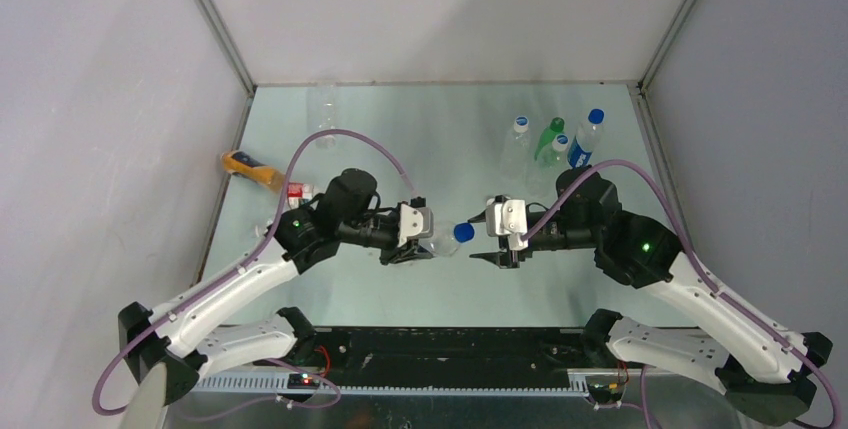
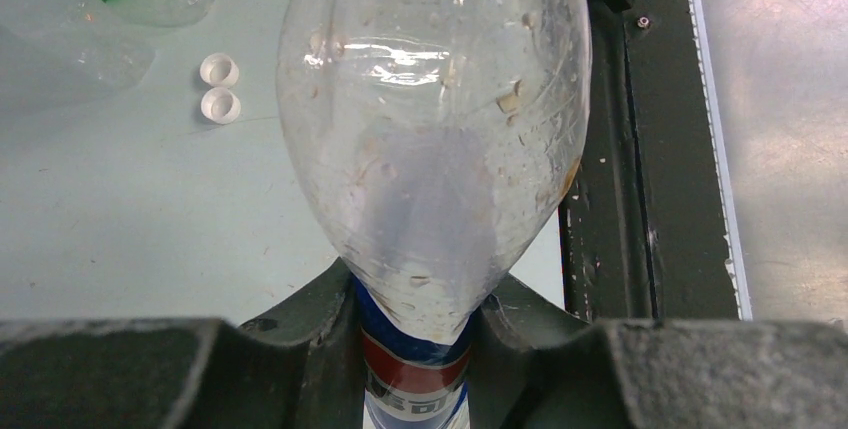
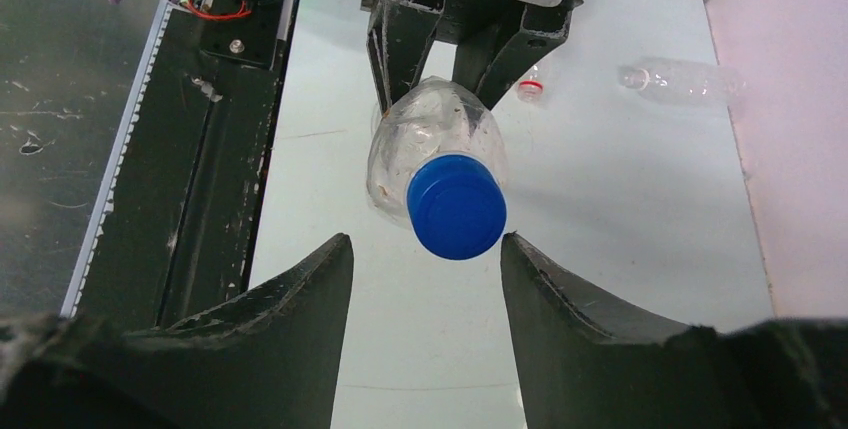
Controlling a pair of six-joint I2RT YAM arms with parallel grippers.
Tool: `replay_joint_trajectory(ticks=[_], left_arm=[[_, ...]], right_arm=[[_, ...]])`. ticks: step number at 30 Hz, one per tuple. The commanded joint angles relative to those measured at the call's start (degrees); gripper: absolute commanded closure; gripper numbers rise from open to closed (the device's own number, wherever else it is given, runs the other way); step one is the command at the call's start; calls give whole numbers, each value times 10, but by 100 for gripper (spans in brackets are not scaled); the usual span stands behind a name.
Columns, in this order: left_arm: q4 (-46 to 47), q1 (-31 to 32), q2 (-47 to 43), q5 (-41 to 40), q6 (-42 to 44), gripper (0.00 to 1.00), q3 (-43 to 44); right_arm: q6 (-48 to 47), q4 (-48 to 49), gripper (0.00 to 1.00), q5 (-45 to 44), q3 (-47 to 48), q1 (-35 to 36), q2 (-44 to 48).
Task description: Screw on the bottle caps
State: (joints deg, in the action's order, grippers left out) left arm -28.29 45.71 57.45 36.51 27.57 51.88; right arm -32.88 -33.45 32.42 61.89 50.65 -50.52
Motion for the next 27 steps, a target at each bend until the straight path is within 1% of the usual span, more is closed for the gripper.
replay_joint_trajectory(ticks=[1, 6, 11, 14, 18, 27], left_arm=[[-10, -4, 2, 26, 21, 84, 20], [-23, -4, 7, 29, 26, 84, 23], [-24, -4, 2, 34, 28, 84, 24], [-27, -4, 1, 35, 32, 84, 24], [-30, -4, -2, 40, 34, 84, 24], [-35, -4, -6, 43, 39, 84, 25]], right_arm=[[-8, 17, 43, 22, 13, -4, 2], [4, 35, 46, 29, 13, -4, 7], [10, 31, 49, 41, 21, -3, 1], [12, 29, 54, 42, 24, -1, -3], [18, 35, 57, 47, 24, 1, -9], [25, 37, 60, 44, 30, 14, -22]])
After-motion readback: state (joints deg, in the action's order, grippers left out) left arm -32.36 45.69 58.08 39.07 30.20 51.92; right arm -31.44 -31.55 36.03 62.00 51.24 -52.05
